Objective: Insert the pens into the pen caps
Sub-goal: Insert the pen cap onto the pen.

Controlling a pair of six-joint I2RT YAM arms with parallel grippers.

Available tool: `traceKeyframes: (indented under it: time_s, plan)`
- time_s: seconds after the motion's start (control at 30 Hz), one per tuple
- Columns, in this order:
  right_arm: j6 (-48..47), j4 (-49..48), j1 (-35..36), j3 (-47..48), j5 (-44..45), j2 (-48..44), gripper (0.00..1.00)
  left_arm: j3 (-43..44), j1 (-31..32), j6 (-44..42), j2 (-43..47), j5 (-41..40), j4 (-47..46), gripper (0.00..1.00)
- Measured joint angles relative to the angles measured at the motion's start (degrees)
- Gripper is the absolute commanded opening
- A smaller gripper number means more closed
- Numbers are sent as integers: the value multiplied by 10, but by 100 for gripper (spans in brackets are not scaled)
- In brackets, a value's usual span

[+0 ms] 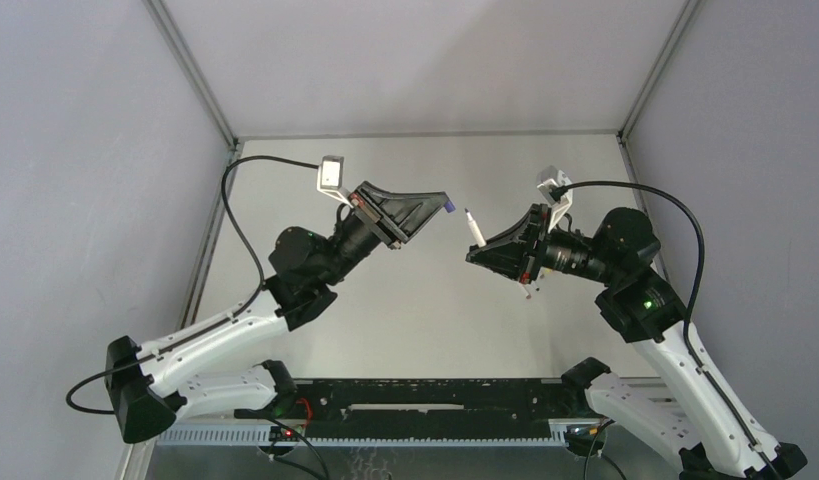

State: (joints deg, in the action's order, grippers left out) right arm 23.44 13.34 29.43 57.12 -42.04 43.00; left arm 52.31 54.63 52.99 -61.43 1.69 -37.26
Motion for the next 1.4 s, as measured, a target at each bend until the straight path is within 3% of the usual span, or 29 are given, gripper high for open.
traceKeyframes:
  time_s: [1.4]
  plan:
    - [33, -28, 11, -12, -24, -6, 0, 1, 7, 11, -28, 5, -60, 0]
